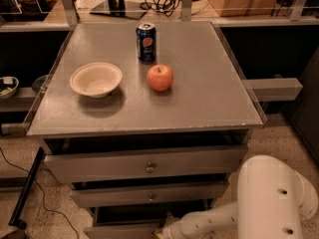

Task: Open bottom drawer

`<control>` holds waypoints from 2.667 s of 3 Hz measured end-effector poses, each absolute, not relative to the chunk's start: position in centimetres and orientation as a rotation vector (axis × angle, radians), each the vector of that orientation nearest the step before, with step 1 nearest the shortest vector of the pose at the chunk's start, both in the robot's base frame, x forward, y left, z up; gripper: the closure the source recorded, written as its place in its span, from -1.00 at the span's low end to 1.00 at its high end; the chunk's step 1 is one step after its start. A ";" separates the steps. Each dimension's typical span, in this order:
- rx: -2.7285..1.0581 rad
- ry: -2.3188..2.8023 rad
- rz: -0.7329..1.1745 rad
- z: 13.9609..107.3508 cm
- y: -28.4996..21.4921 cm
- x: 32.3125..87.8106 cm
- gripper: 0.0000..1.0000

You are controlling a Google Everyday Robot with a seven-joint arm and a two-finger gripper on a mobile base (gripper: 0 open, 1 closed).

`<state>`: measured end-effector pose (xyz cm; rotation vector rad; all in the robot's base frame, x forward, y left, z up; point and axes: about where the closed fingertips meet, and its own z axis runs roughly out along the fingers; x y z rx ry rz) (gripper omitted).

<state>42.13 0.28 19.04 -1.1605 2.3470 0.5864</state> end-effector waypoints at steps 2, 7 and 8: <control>-1.161 2.347 0.587 19.5 0.1 42.8 1.00; -1.160 2.294 0.676 20.1 0.2 42.4 1.00; -1.154 2.303 0.683 20.0 -0.1 41.8 1.00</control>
Offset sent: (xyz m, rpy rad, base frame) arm -0.1541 -0.0698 0.0826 0.6056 0.1451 -0.1423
